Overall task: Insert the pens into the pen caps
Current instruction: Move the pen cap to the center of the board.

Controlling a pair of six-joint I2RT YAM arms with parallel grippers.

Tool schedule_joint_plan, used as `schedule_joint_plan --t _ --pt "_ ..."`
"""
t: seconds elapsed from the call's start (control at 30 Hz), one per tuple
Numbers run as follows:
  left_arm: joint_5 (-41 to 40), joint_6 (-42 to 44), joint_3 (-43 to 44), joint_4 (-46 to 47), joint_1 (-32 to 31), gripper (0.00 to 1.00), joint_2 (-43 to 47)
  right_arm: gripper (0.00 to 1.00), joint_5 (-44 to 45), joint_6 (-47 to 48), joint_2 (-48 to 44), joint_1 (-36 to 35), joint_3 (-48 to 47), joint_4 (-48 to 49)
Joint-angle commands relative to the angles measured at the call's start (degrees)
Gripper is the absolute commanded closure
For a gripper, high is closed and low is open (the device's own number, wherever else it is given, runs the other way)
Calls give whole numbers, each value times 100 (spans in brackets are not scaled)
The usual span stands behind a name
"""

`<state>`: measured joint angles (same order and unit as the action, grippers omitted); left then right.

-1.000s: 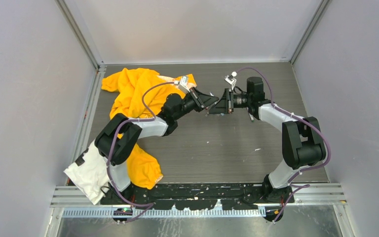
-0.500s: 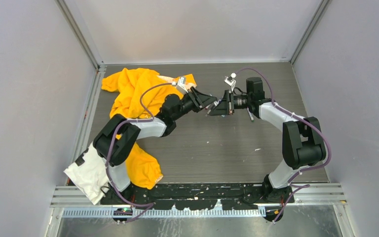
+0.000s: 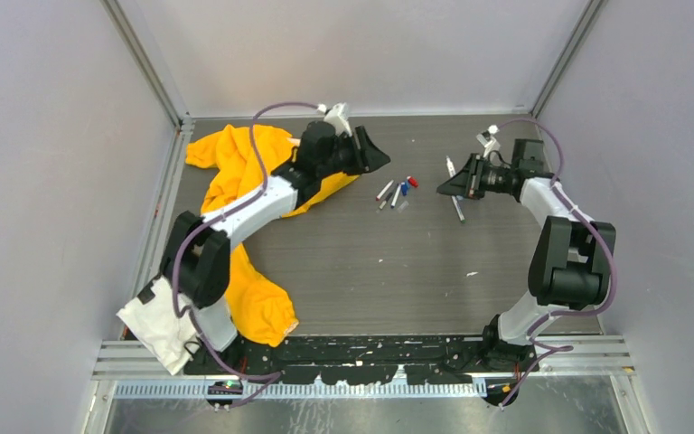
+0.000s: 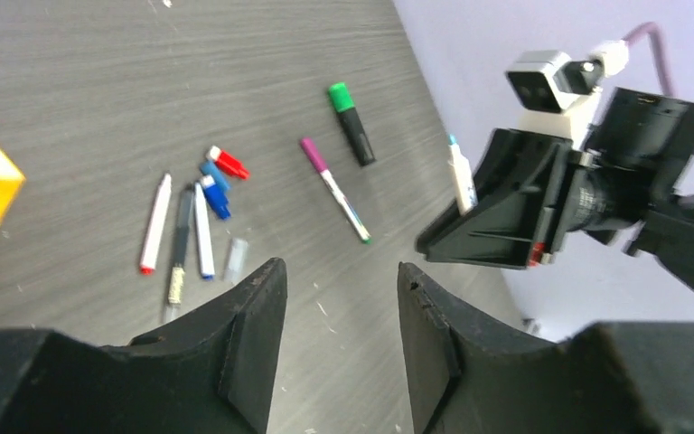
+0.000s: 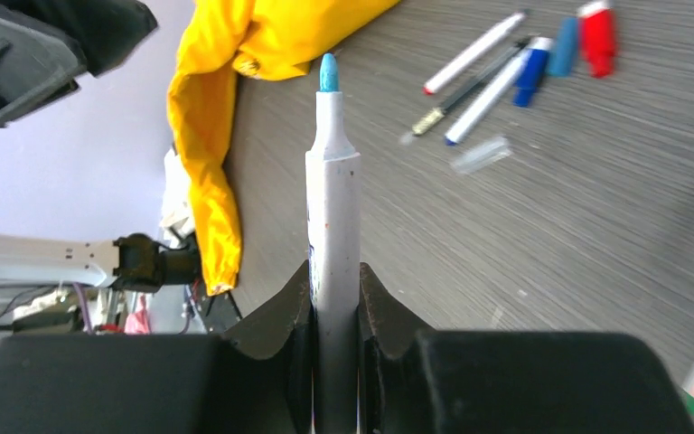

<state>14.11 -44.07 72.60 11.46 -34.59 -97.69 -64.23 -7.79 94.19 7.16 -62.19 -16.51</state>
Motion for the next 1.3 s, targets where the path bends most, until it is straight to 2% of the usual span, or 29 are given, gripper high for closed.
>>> schedule_joint_plan --t 0.0,0.2,0.3,0.4,0.67,1.27 --pt "-19 1056 1395 -2327 -216 51 -903 99 271 462 -337 398 -193 -485" --pt "-981 1265 3610 -3949 -611 62 -2442 99 241 458 -317 623 -170 -468" --pt "-1126 1256 4525 -4327 -716 73 -3140 99 203 454 -292 687 -149 -460" --pt "-1184 1219 5196 -4351 -788 77 -3712 99 152 452 -254 721 -138 -441" --pt "-1369 887 5711 -3669 -795 77 -4457 99 61 445 -116 787 -144 -432" --pt "-1986 663 6951 -3319 -633 75 -5515 99 -129 396 52 856 -141 -432"
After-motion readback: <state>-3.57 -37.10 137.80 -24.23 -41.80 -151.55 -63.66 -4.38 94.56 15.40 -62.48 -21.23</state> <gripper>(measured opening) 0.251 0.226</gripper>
